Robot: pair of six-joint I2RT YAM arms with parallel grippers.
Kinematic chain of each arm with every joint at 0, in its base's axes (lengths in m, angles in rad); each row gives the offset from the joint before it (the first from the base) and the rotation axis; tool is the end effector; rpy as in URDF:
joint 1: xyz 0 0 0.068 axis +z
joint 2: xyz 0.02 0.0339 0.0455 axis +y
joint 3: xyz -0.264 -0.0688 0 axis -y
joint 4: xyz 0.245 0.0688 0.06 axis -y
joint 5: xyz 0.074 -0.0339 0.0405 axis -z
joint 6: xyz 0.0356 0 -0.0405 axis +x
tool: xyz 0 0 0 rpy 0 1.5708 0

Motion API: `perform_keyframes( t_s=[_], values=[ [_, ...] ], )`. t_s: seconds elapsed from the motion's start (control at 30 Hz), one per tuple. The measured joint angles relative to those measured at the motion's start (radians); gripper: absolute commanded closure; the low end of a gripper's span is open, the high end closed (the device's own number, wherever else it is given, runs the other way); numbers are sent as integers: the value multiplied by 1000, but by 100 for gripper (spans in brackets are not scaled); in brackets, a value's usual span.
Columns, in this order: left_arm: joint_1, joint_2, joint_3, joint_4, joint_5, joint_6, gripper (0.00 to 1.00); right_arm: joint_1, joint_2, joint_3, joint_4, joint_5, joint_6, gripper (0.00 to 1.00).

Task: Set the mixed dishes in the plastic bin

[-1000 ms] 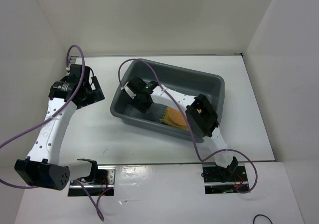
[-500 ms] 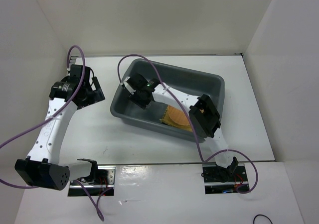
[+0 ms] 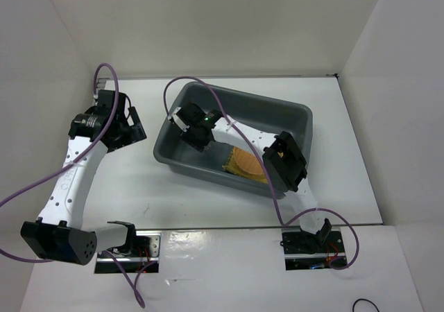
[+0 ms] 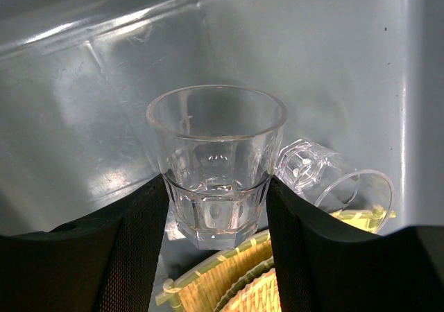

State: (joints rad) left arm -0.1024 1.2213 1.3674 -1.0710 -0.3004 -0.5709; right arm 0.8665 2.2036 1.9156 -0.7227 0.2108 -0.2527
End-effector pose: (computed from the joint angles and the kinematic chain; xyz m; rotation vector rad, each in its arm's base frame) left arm 0.2281 -0.0129 0.3703 -0.6857 2.3417 0.0787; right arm 0.3203 0.3655 0.2221 -1.2861 2.1991 -0.0356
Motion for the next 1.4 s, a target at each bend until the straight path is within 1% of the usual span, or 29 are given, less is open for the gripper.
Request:
perform_keyframes(
  t_s=[0.1, 0.13, 0.23, 0.27, 0.33, 0.37, 0.43, 0.5, 0.73, 0.77, 0.83, 0.93, 1.0, 1.03, 1.1, 1.23, 1.3, 1.33, 1.4],
  values=[
    [0, 0, 0, 0, 0, 0, 0, 0, 0, 0, -2, -5, 0, 48],
    [0, 0, 0, 1, 0, 0, 0, 0, 0, 1, -2, -7, 0, 44],
    [0, 0, -7, 2, 0, 0, 0, 0, 0, 2, -3, -13, 0, 39],
    [0, 0, -10, 2, 0, 0, 0, 0, 0, 3, -3, -15, 0, 35],
    [0, 0, -14, 1, 0, 0, 0, 0, 0, 3, -3, -17, -2, 31],
    [0, 0, -15, 2, 0, 0, 0, 0, 0, 3, -3, -18, -3, 27],
    [0, 0, -15, 2, 0, 0, 0, -1, 0, 3, -3, -19, -3, 22],
    [0, 0, -15, 2, 0, 0, 0, -1, 0, 3, -3, -25, -3, 13],
    [0, 0, -15, 2, 0, 0, 0, -1, 2, 11, -10, -48, -7, 13],
    [0, 0, -15, 2, 0, 0, 0, -1, 6, 24, -16, -50, -6, 15],
    [0, 0, -15, 2, 0, 0, 0, -1, 22, 67, -25, -52, -6, 15],
    [2, 0, -15, 2, 1, 2, 0, -1, 65, 178, -42, -58, -2, 15],
    [6, 0, -16, 3, 2, 8, 0, -1, 102, 268, -48, -64, 5, 12],
    [7, 0, -16, 3, 3, 14, 0, -1, 116, 300, -47, -67, 11, 12],
    [8, 0, -21, 3, 8, 18, 0, -1, 130, 334, -48, -69, 27, 12],
    [15, 0, -22, 5, 11, 19, 0, 8, 145, 334, -40, -42, 52, 12],
    [16, 0, -22, 5, 11, 19, 0, 13, 158, 327, -34, -21, 58, 17],
    [17, 0, -22, 6, 11, 19, 0, 17, 165, 322, -27, -11, 61, 22],
    [17, 0, -22, 7, 14, 19, 0, 22, 181, 314, -21, 6, 67, 28]
  ],
)
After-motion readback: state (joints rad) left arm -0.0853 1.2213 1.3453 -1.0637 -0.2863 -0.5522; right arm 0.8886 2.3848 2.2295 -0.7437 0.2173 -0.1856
